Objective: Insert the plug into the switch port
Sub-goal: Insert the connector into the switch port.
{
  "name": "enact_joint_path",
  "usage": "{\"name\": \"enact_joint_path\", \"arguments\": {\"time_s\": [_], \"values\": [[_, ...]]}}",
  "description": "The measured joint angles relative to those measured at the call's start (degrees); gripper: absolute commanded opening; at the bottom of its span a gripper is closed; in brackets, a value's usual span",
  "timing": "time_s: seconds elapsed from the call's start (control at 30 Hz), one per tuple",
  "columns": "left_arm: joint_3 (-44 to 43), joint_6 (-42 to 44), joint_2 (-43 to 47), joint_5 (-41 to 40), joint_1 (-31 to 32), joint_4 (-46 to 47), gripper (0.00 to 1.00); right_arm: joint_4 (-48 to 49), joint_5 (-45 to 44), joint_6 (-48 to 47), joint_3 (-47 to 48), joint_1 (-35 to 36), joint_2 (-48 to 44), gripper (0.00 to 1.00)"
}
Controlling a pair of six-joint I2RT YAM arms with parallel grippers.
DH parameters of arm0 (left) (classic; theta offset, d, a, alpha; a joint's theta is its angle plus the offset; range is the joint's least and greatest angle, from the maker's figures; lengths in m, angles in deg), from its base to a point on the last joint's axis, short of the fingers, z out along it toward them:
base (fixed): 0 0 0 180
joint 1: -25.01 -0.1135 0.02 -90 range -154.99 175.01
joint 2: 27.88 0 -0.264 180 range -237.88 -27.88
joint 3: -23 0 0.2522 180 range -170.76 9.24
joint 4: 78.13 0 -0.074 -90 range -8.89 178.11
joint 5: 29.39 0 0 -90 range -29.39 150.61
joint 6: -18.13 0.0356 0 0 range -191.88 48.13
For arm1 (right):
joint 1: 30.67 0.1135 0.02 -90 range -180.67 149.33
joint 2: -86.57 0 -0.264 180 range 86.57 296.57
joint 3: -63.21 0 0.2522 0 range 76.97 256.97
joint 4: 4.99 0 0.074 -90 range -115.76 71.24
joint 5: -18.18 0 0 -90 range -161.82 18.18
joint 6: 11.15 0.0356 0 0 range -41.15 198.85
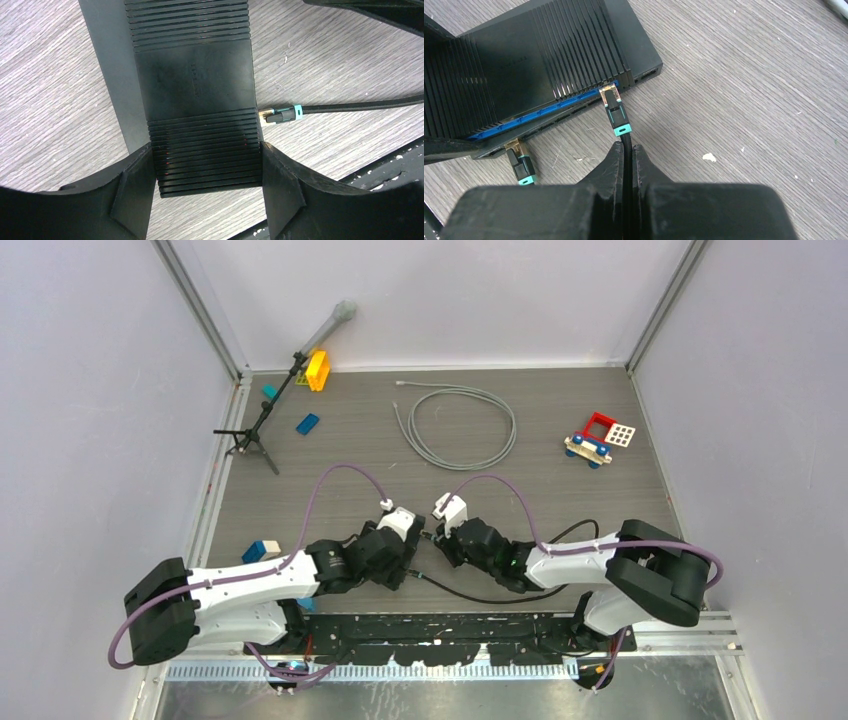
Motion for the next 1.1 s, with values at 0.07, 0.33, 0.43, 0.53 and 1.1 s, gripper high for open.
{"name": "enact_joint_path", "arguments": {"time_s": [0.07, 0.33, 0.43, 0.53, 1.1], "values": [[0.1, 0.2, 0.1, 0.1, 0.0, 0.0, 0.00, 0.0, 0.5, -0.2, 0.1, -0.2, 0.0, 0.00], [0.1, 1.5, -0.5, 0.5, 0.1, 0.1, 0.00, -0.7, 1.3, -1.9, 0.7, -0.4, 0.0, 0.00], [-0.2, 1.9, -1.1, 0.5, 0.1, 0.3, 0.00, -2.0, 1.0, -2.3, 1.4, -0.5, 0.0, 0.00], [-0.4, 2.2, -1.6, 0.5, 0.1, 0.5, 0.00, -2.4, 0.5, -2.0, 1.7, -0.5, 0.0, 0.00], [-0.5, 3.1, -1.8, 0.5, 0.2, 0.5, 0.00, -5.0, -6.6, -3.0, 4.0, 3.6, 1.2, 0.01]]}}
